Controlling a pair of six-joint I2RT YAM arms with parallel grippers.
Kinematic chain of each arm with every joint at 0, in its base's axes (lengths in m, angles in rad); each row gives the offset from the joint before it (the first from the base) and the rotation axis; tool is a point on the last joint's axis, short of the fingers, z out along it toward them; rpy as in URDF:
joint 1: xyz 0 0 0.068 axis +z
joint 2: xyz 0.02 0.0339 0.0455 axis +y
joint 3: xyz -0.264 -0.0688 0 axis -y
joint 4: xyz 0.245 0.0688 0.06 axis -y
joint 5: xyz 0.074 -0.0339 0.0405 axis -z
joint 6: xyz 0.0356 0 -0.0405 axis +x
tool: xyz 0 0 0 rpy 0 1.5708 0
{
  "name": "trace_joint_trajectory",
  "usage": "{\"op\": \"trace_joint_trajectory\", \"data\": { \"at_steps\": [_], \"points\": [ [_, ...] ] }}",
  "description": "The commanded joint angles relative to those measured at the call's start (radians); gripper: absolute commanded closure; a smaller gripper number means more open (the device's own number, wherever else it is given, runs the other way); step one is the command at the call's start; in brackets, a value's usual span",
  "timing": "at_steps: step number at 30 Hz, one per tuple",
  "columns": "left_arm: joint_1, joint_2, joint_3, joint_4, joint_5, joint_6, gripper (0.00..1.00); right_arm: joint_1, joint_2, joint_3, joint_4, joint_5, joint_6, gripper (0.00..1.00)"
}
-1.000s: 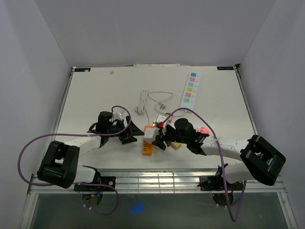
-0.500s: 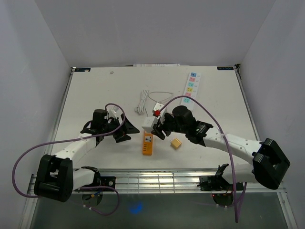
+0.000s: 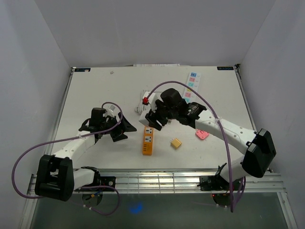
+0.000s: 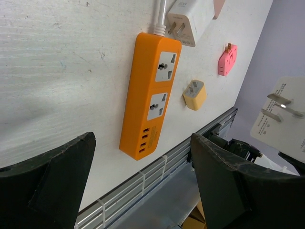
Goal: Insert the plug
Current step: Pick up the plug from the socket.
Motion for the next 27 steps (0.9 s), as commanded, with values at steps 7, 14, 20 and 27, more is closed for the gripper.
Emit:
{"op": "trace_joint_trajectory", "data": {
  "at_steps": [7, 14, 20, 27],
  "points": [
    [0.003, 0.020, 0.031, -0.010, -0.027, 0.004, 0.10, 0.001, 0.219, 0.314, -0.341, -0.063, -0.105, 0.92],
    [0.005, 0.032, 0.035, -0.013, -0.046, 0.002, 0.10, 0.022, 0.274, 0.381, -0.464, -0.032, -0.148, 0.92],
    [0.005, 0.047, 0.018, 0.008, -0.043, -0.005, 0.11, 0.048, 0.297, 0.371, -0.519, -0.023, -0.196, 0.92],
    [0.009, 0.052, -0.009, 0.015, -0.047, -0.004, 0.11, 0.068, 0.309, 0.371, -0.516, -0.018, -0.204, 0.92]
  ]
}}
